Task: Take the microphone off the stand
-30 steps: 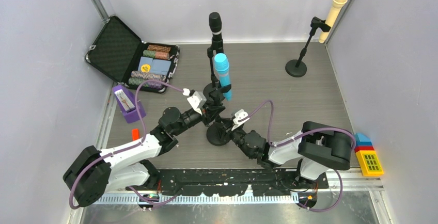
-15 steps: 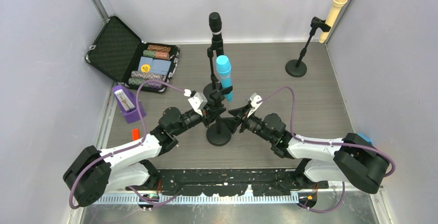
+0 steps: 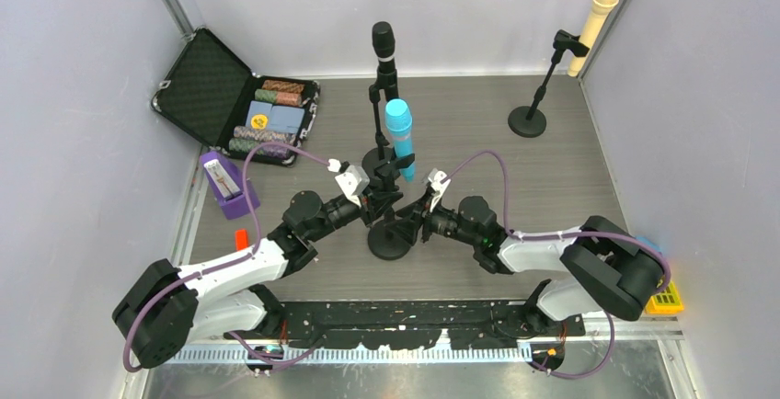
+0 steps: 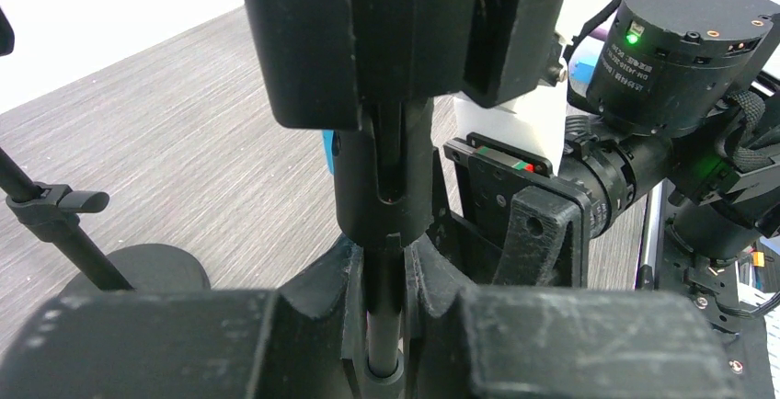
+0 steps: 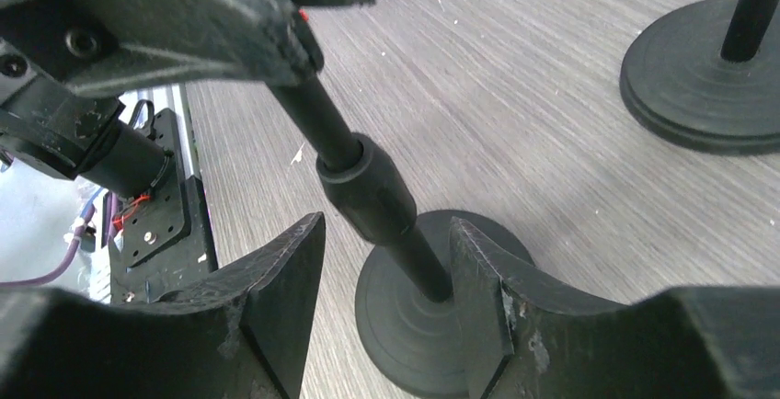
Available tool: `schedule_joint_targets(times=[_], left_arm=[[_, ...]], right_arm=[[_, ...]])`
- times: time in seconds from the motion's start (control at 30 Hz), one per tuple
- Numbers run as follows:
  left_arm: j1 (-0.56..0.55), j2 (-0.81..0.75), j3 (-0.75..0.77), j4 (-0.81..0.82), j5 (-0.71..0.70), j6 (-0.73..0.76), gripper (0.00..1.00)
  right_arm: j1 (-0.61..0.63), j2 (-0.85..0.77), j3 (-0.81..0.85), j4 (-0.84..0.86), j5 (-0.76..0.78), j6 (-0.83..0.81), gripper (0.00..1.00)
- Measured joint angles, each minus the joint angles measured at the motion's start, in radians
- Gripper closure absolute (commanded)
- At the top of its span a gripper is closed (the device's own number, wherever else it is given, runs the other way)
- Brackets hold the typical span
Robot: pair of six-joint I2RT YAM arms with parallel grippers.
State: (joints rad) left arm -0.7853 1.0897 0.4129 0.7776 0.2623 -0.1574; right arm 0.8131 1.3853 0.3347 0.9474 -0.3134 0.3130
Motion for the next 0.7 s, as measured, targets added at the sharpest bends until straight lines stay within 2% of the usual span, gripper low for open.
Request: schedule_joint_targets(times=[0.13,0.27,0.33,0.4,0.5,0.7], left_arm=[[0.0,0.0,0.0,0.0,0.0,0.0,1.0],[0.0,0.0,0.0,0.0,0.0,0.0,1.0],[0.0,0.0,0.0,0.0,0.0,0.0,1.0],[0.0,0.0,0.0,-0.001,-0.001,0.0,1.0],[0.003,0.0,0.003,0.0,-0.013,-0.004,1.0],[0.009,-0.002,0.006,-0.003,-0.047,-0.028,1.0]], right_arm=[[-0.004,0.028,0.015,0.044,0.002,-0.002,0.43],[-0.004,0.031,0.017,0.075,0.006,-0.012,0.53],[-0.005,0.031,0.017,0.078,0.003,-0.018,0.64],[-0.002,0.031,0.017,0.082,-0.003,-0.024,0.81],[0.0,0.031,0.019,0.088,-0.003,-0.059,0.96],[0.045,0.031,0.018,0.101,0.085,-0.093,0.99]])
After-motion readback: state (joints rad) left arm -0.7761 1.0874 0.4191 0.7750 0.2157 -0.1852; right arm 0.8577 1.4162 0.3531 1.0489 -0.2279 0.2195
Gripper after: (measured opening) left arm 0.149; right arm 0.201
